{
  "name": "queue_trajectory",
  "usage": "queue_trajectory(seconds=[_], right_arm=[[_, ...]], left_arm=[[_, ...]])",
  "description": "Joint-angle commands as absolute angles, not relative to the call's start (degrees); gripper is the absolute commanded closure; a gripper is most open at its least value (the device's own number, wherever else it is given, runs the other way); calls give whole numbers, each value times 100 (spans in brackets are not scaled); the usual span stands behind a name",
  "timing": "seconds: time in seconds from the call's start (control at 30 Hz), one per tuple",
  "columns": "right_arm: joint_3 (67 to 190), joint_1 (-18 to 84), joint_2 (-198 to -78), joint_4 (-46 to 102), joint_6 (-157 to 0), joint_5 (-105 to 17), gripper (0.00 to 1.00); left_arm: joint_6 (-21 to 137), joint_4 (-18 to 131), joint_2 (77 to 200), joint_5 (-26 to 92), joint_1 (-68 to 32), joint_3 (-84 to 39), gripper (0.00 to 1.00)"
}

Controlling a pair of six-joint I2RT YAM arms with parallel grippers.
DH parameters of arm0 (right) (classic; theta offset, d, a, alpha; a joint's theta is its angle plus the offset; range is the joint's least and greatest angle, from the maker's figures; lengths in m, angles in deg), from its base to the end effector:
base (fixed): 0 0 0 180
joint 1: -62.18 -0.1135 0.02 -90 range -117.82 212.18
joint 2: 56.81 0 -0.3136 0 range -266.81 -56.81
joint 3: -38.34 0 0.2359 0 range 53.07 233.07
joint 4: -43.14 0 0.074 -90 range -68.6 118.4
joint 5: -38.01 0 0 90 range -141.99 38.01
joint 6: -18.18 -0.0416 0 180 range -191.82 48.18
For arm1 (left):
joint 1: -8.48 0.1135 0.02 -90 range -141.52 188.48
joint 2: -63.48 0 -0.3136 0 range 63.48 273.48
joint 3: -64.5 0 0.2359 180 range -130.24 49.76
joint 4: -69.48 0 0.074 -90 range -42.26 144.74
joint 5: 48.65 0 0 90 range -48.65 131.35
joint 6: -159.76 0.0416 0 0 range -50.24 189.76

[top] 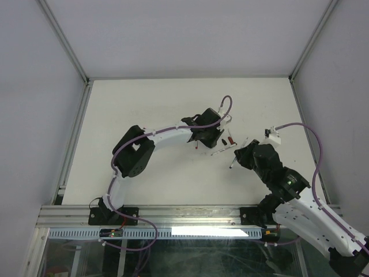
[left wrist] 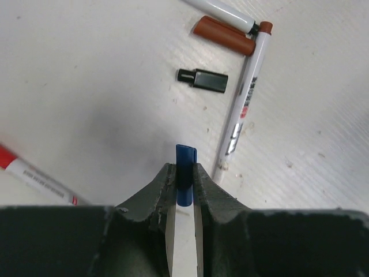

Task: Insert the pens into the pen caps
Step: Insert the pen cap onto the pen.

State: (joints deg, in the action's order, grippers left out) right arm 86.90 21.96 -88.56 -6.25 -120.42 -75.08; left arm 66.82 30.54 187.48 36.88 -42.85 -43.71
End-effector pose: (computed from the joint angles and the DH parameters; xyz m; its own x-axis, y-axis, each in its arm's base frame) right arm 0.0668 0.0352 0.2863 -0.5282 0.4570 -0.7157 0.0825 0.8664 0.4924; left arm 0.3030 -0.3838 0.2150 -0.5508 0.6065 -0.5734 0.7793 0.6197 -0.0932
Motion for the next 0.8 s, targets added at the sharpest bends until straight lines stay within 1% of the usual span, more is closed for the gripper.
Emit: queue_trajectory(seconds=[0.0,0.2,0.37,0.57,0.77], right_arm=[[8755,2210,-8929,-344,-12136,-7493,100],[8912,2214,-9170,-381,-12067,-7422,100],[8827,2210,-9236,-201,-12118,-7423,100],[8770,2218,-9426,-10,-12088,-7281,100],[8762,2213,-9641,177,-12048,-7048,100]], left_arm=[[6362,3200,17589,3913,-4175,-3903,84],[5925,3246,16528,4663,-4123,-2625,84],[5256,2739,15942,5515,-4119,-1916,82],[4707,2611,15459,5797,-4119,-1141,81],[4541,2671,15559,5676,-4120,-841,81]])
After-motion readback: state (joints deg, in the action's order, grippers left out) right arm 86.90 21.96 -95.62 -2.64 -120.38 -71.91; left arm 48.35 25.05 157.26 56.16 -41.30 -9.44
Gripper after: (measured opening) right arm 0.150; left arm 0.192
